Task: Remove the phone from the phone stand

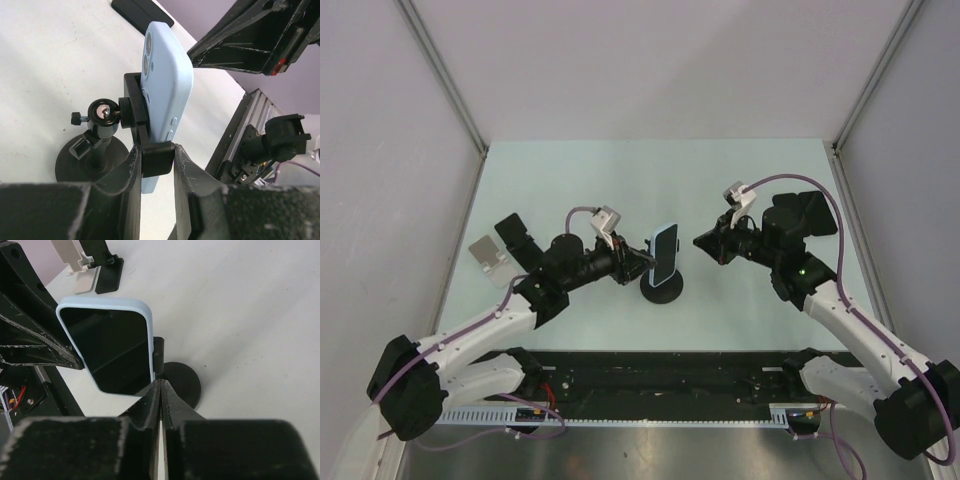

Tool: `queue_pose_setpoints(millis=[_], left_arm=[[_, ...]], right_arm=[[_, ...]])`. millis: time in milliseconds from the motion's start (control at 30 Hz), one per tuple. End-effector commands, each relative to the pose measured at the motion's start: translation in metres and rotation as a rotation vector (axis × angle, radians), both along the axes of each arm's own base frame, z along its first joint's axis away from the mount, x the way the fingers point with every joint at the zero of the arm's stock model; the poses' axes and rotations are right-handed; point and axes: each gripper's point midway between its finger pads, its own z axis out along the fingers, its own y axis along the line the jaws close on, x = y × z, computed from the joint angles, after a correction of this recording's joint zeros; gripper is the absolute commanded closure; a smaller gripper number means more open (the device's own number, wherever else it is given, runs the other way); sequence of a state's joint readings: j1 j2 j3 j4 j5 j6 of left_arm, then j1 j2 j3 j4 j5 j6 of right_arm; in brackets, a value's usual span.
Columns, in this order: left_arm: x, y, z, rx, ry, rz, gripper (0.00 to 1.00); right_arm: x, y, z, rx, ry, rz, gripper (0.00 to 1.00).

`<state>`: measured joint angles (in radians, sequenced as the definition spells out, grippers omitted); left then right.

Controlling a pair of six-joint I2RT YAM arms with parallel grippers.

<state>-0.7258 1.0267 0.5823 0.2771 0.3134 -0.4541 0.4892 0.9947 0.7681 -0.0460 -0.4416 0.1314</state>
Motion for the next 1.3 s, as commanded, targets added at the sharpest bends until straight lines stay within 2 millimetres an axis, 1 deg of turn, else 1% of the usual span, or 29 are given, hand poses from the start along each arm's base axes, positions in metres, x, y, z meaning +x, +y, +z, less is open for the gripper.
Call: queue_pose_setpoints(millis=[0,100,133,167,200,233,267,300,367,400,433,467,533,567,600,633,733,767,800,867,900,967,1000,1067,1133,1167,1267], left_arm=[[0.005,0.007,0.005,-0.054,0.031,0.031,1.0],[0.005,0.008,0.007,-0.054,0.021,0.036,1.0],[0.005,0.008,0.007,-0.055,0.019,0.036,1.0],[0.005,0.008,0.009,-0.057,0.014,0.037,1.0],[0.005,0.008,0.009,-0.057,0.013,0.04,1.0],[0.004,0.008,0.01,-0.057,0.008,0.045,1.0],[0.004,0.008,0.009,-0.055,0.008,0.044,1.0],[0.003,0.006,0.009,-0.054,0.009,0.041,1.0],[0.003,0.005,0.009,-0.051,0.005,0.047,1.0],[0.0,0.003,0.008,-0.049,0.004,0.039,1.0],[0.0,0.002,0.008,-0.047,0.002,0.04,1.0],[0.001,0.002,0.008,-0.045,0.004,0.045,1.0],[-0.001,-0.001,0.009,-0.044,-0.002,0.04,1.0],[0.0,-0.002,0.009,-0.041,-0.003,0.045,1.0],[-0.001,-0.003,0.011,-0.043,-0.009,0.043,1.0],[-0.002,-0.003,0.011,-0.043,-0.012,0.042,1.0],[-0.002,-0.005,0.011,-0.04,-0.011,0.043,1.0],[-0.002,-0.006,0.01,-0.038,-0.01,0.043,1.0],[-0.003,-0.006,0.011,-0.039,-0.012,0.041,1.0],[-0.003,-0.007,0.011,-0.039,-0.012,0.04,1.0],[-0.004,-0.007,0.01,-0.038,-0.011,0.038,1.0],[-0.003,-0.007,0.011,-0.038,-0.013,0.038,1.0],[-0.003,-0.008,0.011,-0.038,-0.013,0.038,1.0],[-0.003,-0.008,0.012,-0.037,-0.015,0.038,1.0],[-0.003,-0.008,0.01,-0.034,-0.013,0.039,1.0],[-0.003,-0.008,0.011,-0.037,-0.015,0.039,1.0],[-0.002,-0.007,0.01,-0.034,-0.014,0.045,1.0]], right_arm=[[0.007,0.003,0.025,0.033,-0.064,0.007,1.0],[0.009,0.005,0.025,0.031,-0.06,-0.018,1.0],[0.005,0.008,0.029,0.036,-0.069,-0.018,0.98],[0.004,0.009,0.032,0.04,-0.073,-0.023,0.73],[0.004,0.009,0.033,0.041,-0.079,-0.036,0.57],[-0.001,0.011,0.039,0.056,-0.082,-0.033,0.44],[-0.002,0.011,0.043,0.065,-0.085,-0.042,0.24],[0.0,0.01,0.045,0.071,-0.087,-0.069,0.15],[-0.006,0.011,0.052,0.095,-0.085,-0.074,0.0],[-0.003,0.012,0.061,0.122,-0.11,-0.085,0.0],[-0.004,0.014,0.066,0.137,-0.117,-0.088,0.0],[-0.006,0.017,0.067,0.146,-0.109,-0.082,0.0],[-0.003,0.02,0.071,0.153,-0.113,-0.096,0.0],[-0.004,0.025,0.071,0.161,-0.103,-0.097,0.0],[0.0,0.026,0.068,0.158,-0.09,-0.116,0.0],[0.001,0.029,0.071,0.17,-0.091,-0.117,0.0],[0.0,0.041,0.069,0.191,-0.068,-0.111,0.0],[0.001,0.042,0.069,0.194,-0.067,-0.122,0.0],[-0.001,0.047,0.066,0.19,-0.061,-0.115,0.0],[-0.002,0.051,0.065,0.188,-0.063,-0.116,0.0],[-0.002,0.054,0.061,0.18,-0.056,-0.114,0.0],[0.002,0.053,0.055,0.163,-0.047,-0.14,0.0],[0.003,0.054,0.047,0.141,-0.038,-0.148,0.0],[0.006,0.055,0.039,0.114,-0.033,-0.168,0.0],[0.004,0.061,0.028,0.082,-0.023,-0.151,0.0],[0.009,0.059,0.024,0.066,-0.025,-0.184,0.0],[0.008,0.065,0.008,0.026,-0.005,-0.19,0.0]])
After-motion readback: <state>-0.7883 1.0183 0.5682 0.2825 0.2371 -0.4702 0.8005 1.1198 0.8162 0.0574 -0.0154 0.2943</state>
